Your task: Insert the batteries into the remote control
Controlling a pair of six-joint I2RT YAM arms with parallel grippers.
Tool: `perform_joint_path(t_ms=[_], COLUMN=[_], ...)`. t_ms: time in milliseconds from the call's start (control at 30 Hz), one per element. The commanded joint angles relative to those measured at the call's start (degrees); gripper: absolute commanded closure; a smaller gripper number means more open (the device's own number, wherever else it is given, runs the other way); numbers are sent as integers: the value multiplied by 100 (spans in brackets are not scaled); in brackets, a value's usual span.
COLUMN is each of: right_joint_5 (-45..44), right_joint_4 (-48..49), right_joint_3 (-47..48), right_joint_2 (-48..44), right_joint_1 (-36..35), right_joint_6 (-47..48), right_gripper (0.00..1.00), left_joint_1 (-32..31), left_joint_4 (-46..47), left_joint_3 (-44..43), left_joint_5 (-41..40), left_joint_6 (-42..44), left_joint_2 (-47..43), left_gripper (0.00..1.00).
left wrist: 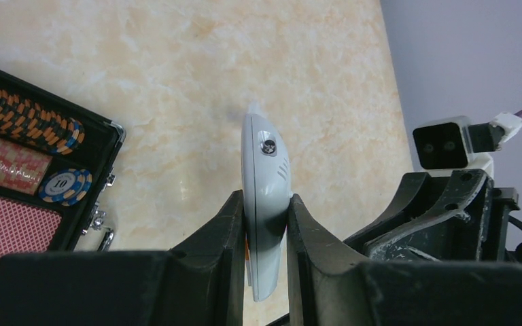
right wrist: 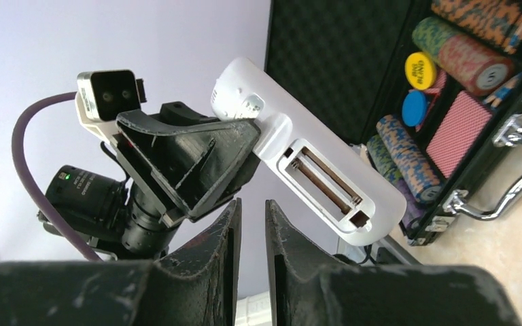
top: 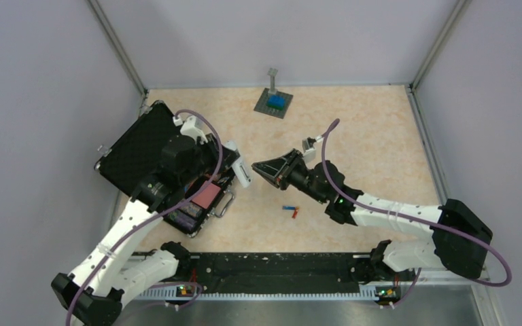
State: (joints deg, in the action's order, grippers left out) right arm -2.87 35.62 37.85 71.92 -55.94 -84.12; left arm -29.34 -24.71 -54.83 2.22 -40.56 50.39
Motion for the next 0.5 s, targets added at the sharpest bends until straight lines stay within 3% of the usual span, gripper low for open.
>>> perform_joint_path(t_ms=[0,267,467], right_joint_5=[-132,28,86], right_joint_4=[218,-361,-2658], right_joint_3=[-213,-727,-4], right_joint_2=[117,283,-61], right_joint_1=[154,682,1424], right_joint_6=[78,215,1317], right_gripper=[81,80,71], left_joint_1=[-9,-10,-8], left_joint_4=[275,520,601], left_joint_3=[147,659,758], left_joint_5=[121,-161,-164], left_joint_6=[59,91,142], left_joint_2=[151,479,563], left_gripper=[100,100,100])
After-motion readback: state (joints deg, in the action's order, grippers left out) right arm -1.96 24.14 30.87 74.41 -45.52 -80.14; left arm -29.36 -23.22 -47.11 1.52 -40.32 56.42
